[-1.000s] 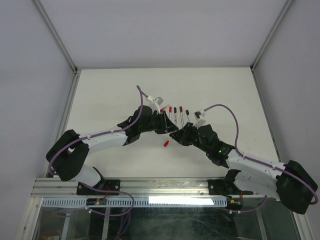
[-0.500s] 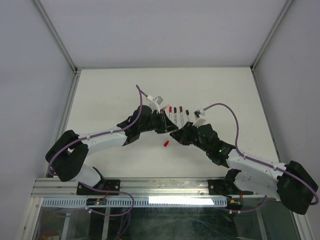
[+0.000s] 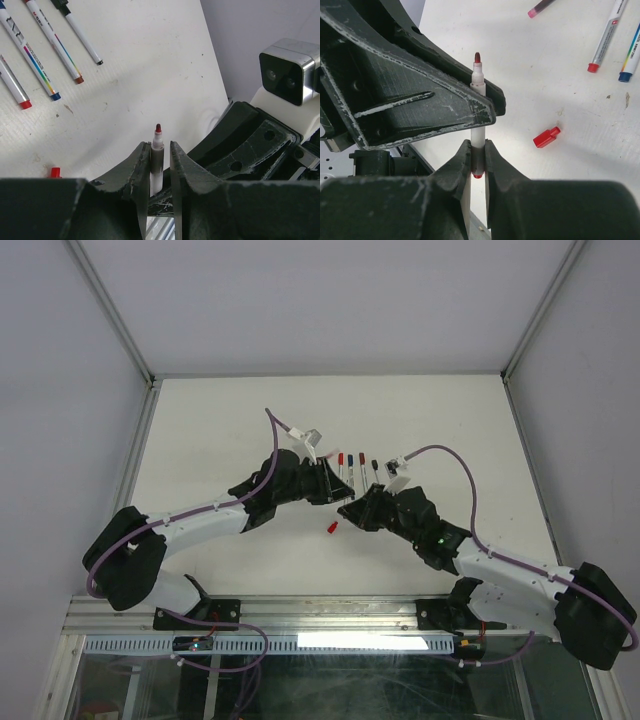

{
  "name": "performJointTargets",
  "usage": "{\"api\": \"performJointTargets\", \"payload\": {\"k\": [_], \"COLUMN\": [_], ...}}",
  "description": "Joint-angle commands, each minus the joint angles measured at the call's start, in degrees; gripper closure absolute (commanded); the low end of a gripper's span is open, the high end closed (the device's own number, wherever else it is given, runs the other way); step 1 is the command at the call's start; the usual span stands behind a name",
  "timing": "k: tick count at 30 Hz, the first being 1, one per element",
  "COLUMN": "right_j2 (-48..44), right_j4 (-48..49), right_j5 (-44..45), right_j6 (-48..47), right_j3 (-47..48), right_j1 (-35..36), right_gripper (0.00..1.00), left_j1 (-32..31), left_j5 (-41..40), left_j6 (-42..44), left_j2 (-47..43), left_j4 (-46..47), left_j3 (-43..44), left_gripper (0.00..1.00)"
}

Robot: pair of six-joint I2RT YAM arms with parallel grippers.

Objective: Insert the pens into the pen caps
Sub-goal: Pick up the pen from the center of the board.

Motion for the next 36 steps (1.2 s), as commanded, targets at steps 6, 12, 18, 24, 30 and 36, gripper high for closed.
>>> {"api": "performJointTargets", "payload": {"k": [6,12,18,24,30,36], "right_j2": [-2.69,-2.47,0.33,2.65,2.87,0.67], "right_j4": [-0.21,-1.18,-1.27,0.67,1.44,-0.88], "right_j5": [-0.78,0.79,1.38,4.64,6.05,8.00], "right_j6": [-0.81,-1.82,-2.23,-5.88,-7.18,-8.74], "right_j3": [0.73,1.87,4.78,6.57,6.59,5.54], "right_j1": [0.16,0.10,0.07,-0.01,-0.03,-0.06], "right_gripper": [1.00,0.78,0.73,0.63,0.84,0.99], "left_j1": [-0.62,-0.58,-0.63,-0.61,-0.59,-0.67], "left_j5": [-0.67,0.02,0.49,1.29,2.17,0.76], "left_j6": [1.21,1.39,1.12,1.12,0.99,3.07], "left_j2": [-1.50,-1.86,-2.65,-2.85,-2.58,-4.00], "left_j4": [2.37,2.38,2.54,2.52,2.74,1.45], "left_j3": [1.96,1.43,0.47,0.04,0.03,0.26], "left_gripper": [0.95,1.00,1.00,1.00,1.00,0.87]}}
